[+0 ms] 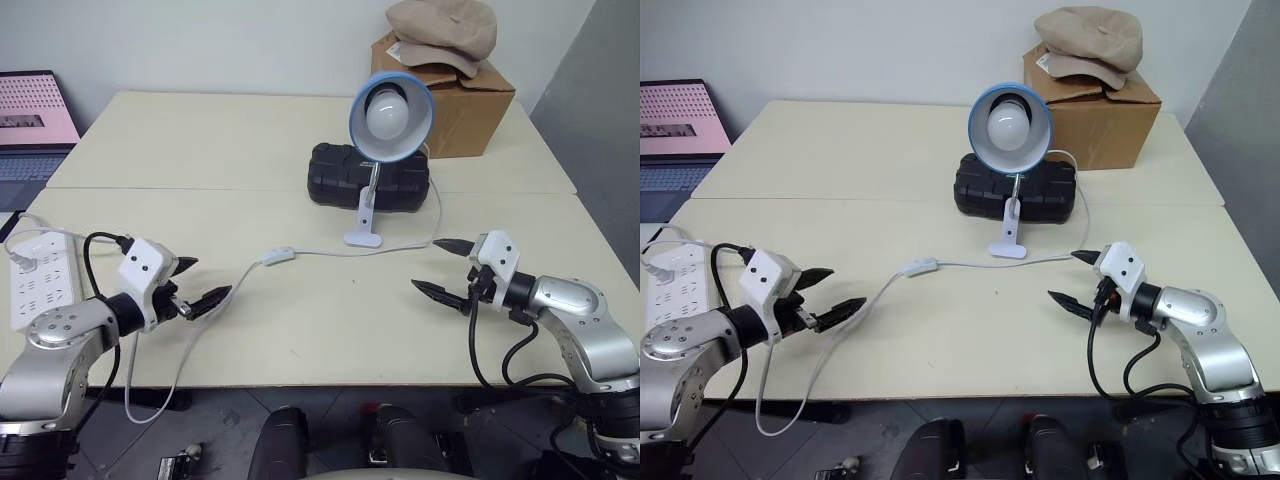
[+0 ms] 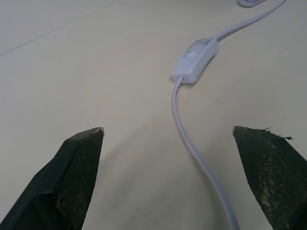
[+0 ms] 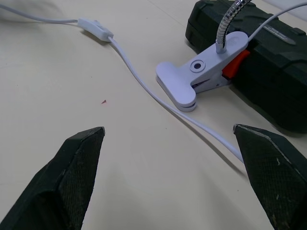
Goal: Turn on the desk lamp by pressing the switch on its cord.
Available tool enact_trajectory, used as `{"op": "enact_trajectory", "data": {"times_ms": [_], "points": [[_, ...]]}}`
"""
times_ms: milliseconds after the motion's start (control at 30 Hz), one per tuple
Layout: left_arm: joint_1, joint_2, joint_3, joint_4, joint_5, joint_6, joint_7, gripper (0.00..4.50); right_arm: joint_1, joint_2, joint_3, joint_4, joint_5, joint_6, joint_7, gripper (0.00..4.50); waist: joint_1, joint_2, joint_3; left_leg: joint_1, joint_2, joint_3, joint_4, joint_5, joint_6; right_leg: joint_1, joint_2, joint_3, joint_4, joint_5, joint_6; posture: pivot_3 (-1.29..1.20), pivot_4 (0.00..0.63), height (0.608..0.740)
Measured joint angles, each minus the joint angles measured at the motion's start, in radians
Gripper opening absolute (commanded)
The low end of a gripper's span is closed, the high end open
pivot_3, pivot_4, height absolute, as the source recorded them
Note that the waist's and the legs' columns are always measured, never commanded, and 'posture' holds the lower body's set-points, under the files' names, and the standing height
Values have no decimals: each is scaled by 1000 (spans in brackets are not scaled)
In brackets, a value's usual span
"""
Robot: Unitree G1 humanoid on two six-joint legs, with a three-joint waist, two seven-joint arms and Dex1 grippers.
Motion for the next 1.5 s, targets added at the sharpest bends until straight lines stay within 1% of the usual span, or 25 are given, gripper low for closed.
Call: {"op": "enact_trajectory", "data": {"times_ms": [267,433,700,933,1033,1133,1333,1500], "points": [[-28,6,-4,13,7,-19,-21,4484,9,0,-2,-1,0,-1,-3,4500,0,0,0,0,0,0,0,0,0,0,0,0,0,0,-1,0,150,740],[-54,5,-11,50,15,-77,-43,4484,17,1,-3,-34,2,18,-19,4500,0,0,0,0,0,0,-1,0,0,0,0,0,0,0,-1,0,150,740],[-120,5,-12,161,1,-110,-101,4484,44,2,-12,-125,51,134,-45,4500,0,0,0,0,0,0,-1,0,0,-1,0,0,0,0,-1,0,150,740],[-146,6,-32,211,24,-141,-129,4484,90,-35,-31,-202,86,190,-43,4500,2,0,0,0,0,0,-1,0,0,-1,0,-1,0,-1,-1,0,150,740],[-208,-7,-58,248,16,-118,-148,4484,94,-26,-31,-237,82,210,-75,4500,2,0,0,-1,0,0,-1,0,0,-1,0,-1,0,0,0,0,150,740],[-295,-18,-102,316,0,-81,-194,4484,97,-26,-27,-291,101,278,-99,4500,3,0,0,-1,0,0,-1,0,0,0,0,-1,0,0,0,0,150,740],[-497,-67,-216,538,5,-26,-298,4484,93,-22,-9,-406,131,452,-187,4500,2,-1,1,-2,-1,0,0,0,0,-1,1,-1,0,0,0,0,150,740],[-635,-125,-288,759,71,-80,-353,4484,83,-7,-9,-473,168,525,-231,4500,2,-2,1,-4,-1,-2,1,0,0,-2,1,-2,0,0,1,0,150,740]]}}
